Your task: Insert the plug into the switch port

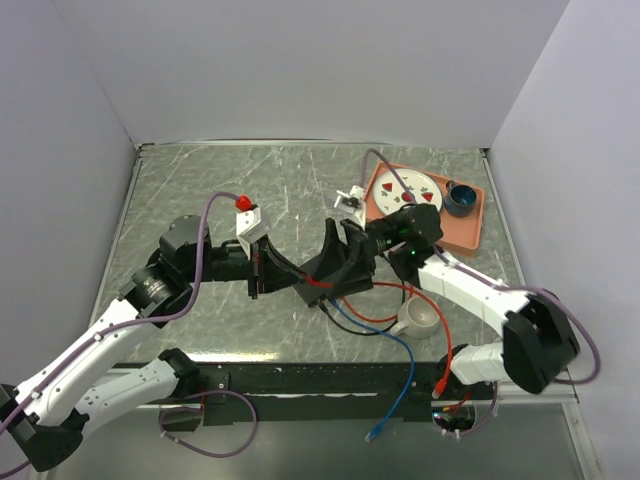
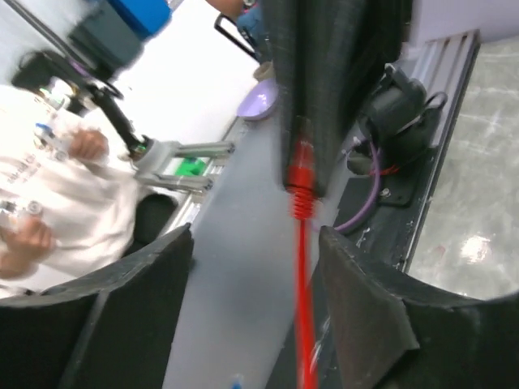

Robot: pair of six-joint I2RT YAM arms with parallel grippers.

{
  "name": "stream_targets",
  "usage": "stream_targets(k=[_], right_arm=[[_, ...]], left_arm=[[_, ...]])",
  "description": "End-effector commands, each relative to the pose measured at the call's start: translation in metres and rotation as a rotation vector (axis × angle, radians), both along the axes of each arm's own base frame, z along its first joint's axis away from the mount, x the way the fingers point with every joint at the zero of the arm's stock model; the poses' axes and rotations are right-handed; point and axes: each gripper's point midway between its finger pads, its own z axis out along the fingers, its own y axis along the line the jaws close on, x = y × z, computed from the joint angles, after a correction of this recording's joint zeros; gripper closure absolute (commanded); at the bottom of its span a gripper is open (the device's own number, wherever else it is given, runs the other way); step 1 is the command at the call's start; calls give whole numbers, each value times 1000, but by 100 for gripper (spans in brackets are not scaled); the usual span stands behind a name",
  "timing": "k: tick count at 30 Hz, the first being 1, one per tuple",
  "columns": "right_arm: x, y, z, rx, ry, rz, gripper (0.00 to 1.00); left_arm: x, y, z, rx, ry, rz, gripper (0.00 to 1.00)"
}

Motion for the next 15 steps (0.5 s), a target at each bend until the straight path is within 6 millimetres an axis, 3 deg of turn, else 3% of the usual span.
stream_targets(k=[1,2,3,5,9,15], right_arm=[[4,0,8,69,-173,-72,24],[8,2,10,122,-299,-114,21],[14,2,-7,4,-205,-176,19],[22,2,0,11,-296,-231,18],[39,0,-11,-93,-311,-371,18],[77,-15,-15,-202,-403,-721,18]], left_arm=[[-7,-1,11,-2,-16,-47,99],[-6,-1,10,5,-12,-44,99],[-5,-1,9,9,-9,-41,99],[-3,-1,7,19,-3,-31,99],[5,-1,2,37,22,15,99],[30,0,-14,103,135,168,99]])
